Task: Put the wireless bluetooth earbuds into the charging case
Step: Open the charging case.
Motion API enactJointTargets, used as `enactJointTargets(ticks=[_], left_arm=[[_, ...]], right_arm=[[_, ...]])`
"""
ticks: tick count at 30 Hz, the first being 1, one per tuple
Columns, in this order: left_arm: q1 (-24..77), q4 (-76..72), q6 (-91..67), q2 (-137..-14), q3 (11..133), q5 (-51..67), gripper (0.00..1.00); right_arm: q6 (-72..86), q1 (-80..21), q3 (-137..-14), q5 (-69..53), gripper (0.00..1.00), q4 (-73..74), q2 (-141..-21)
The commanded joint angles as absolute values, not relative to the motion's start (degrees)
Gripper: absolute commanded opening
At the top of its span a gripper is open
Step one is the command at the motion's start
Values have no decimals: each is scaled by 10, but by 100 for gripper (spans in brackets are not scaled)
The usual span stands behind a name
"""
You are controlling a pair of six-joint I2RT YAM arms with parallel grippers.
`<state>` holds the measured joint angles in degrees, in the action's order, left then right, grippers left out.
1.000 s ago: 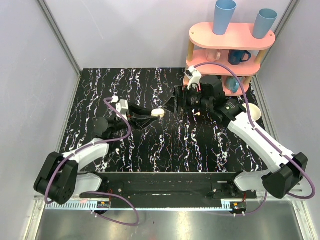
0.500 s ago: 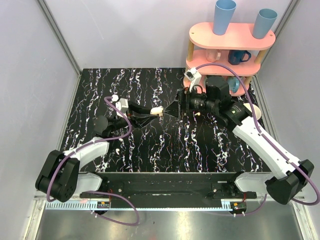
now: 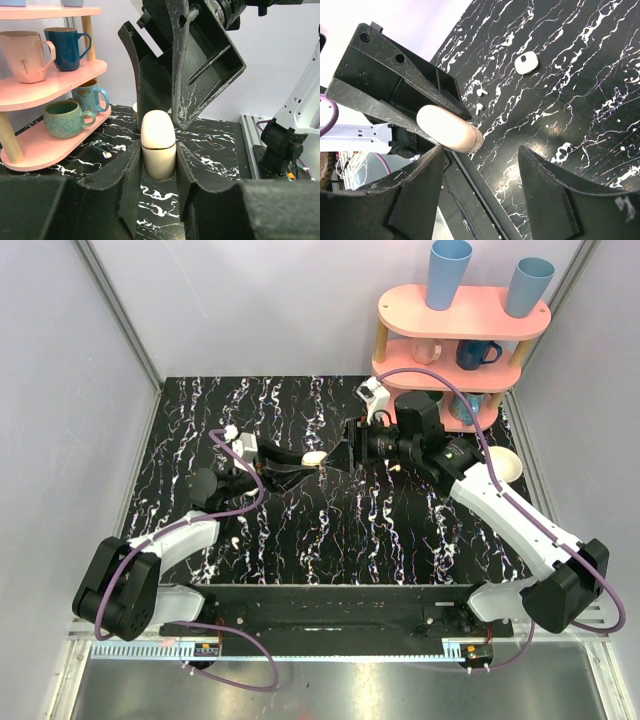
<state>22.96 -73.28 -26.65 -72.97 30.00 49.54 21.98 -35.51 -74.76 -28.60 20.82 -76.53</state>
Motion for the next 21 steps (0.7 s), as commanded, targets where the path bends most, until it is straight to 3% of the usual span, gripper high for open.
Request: enactJointTargets(ticks=[1, 10, 21], left_arm=[[228, -955, -266, -732, 321, 510, 0], [228, -955, -271, -734, 323, 512, 0], [240, -955, -275, -727, 328, 532, 0]], right_arm=[[222, -360, -752, -287, 68, 169, -766], [229, -360, -765, -309, 56, 149, -780], [226, -360, -779, -269, 54, 152, -790]])
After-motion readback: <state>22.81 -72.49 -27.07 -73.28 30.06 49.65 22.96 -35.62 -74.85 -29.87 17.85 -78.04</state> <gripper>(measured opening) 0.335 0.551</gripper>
